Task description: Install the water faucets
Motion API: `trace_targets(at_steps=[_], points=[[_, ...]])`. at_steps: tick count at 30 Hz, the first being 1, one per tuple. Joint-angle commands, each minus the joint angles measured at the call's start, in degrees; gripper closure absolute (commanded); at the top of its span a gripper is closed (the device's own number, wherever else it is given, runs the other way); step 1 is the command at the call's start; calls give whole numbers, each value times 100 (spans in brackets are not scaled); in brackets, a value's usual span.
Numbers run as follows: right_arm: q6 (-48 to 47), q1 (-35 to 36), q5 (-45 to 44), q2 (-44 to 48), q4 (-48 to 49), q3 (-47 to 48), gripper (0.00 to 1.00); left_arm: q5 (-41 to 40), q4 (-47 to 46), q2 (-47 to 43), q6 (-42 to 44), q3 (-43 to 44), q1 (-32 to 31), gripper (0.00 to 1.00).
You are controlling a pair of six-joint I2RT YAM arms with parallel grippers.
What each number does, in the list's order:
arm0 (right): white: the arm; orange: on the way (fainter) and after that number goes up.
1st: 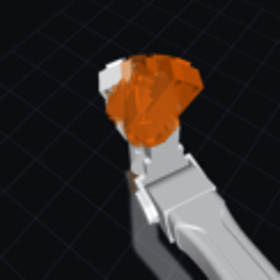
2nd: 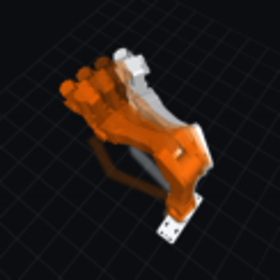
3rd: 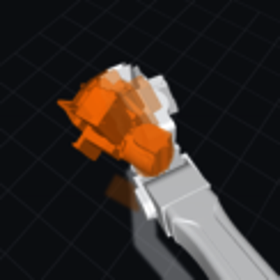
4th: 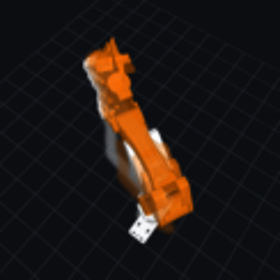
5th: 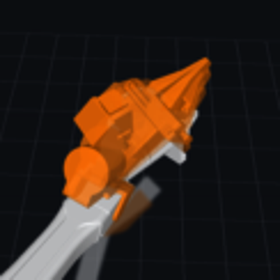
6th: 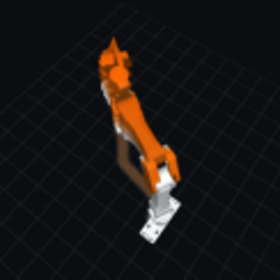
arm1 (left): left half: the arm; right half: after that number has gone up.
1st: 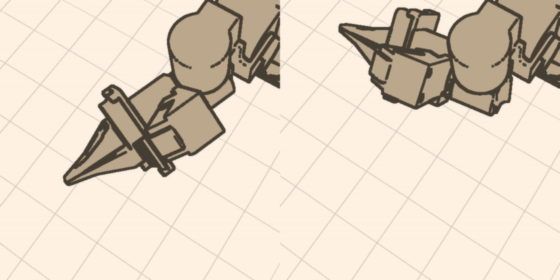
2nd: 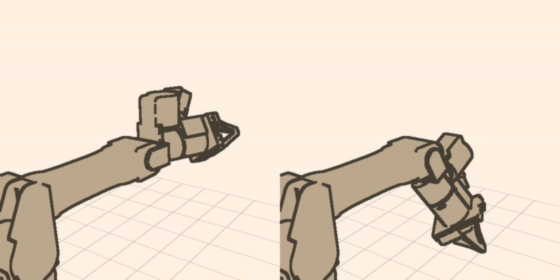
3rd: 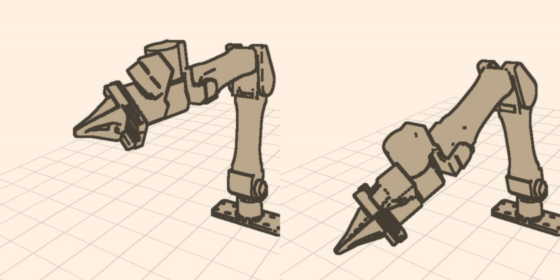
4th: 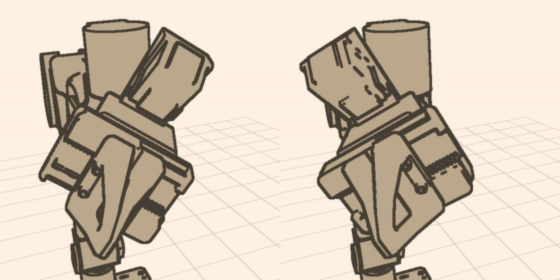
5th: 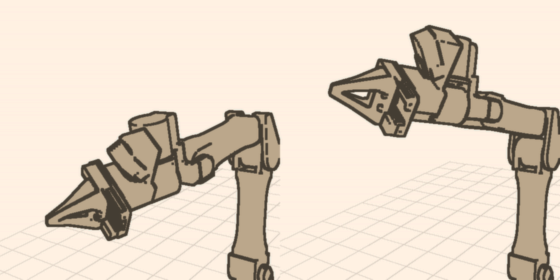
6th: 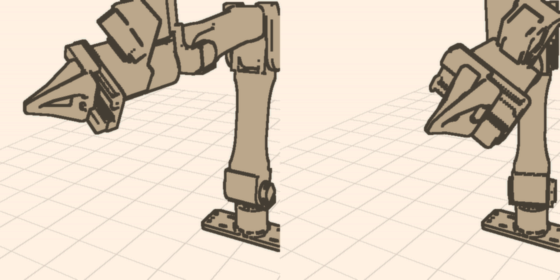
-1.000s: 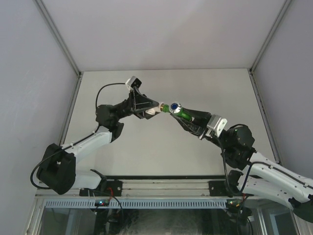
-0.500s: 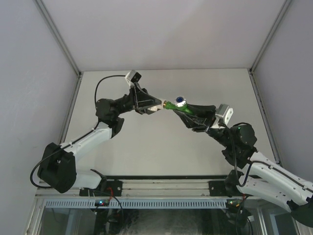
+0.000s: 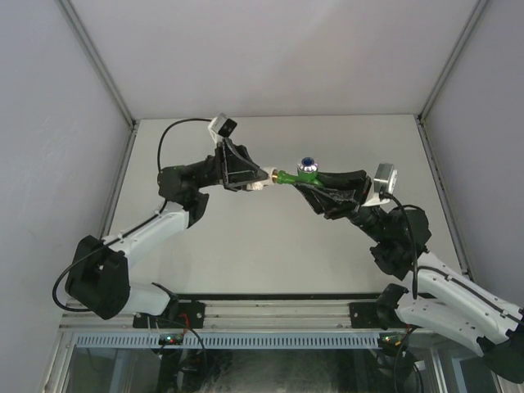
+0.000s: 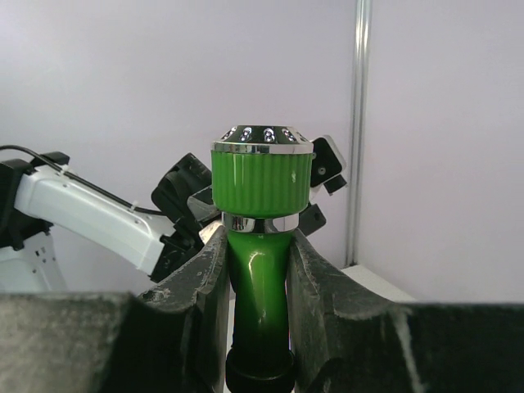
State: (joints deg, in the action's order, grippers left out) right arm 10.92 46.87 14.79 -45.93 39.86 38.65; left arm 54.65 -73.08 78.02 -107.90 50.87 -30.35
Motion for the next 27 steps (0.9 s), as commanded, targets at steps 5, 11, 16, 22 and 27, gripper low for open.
trace_targets(at_steps=[5, 11, 16, 22, 27], points=[[850, -242, 572, -402, -1391, 135, 100, 624, -476, 43, 156, 583, -305, 100], [449, -345, 924, -336, -1908, 233, 100, 837, -463, 210, -18, 762, -304, 100], [-945, -405, 1421, -110, -2448, 229, 100, 1037, -464, 168, -220, 788, -296, 100], [-2160, -487, 2112, 83, -2628, 207, 100, 1156, -457, 118, -452, 665, -296, 100], [-3222, -461, 2218, 417, -2206, -214, 100, 1120, -468, 36, -600, 529, -305, 100]])
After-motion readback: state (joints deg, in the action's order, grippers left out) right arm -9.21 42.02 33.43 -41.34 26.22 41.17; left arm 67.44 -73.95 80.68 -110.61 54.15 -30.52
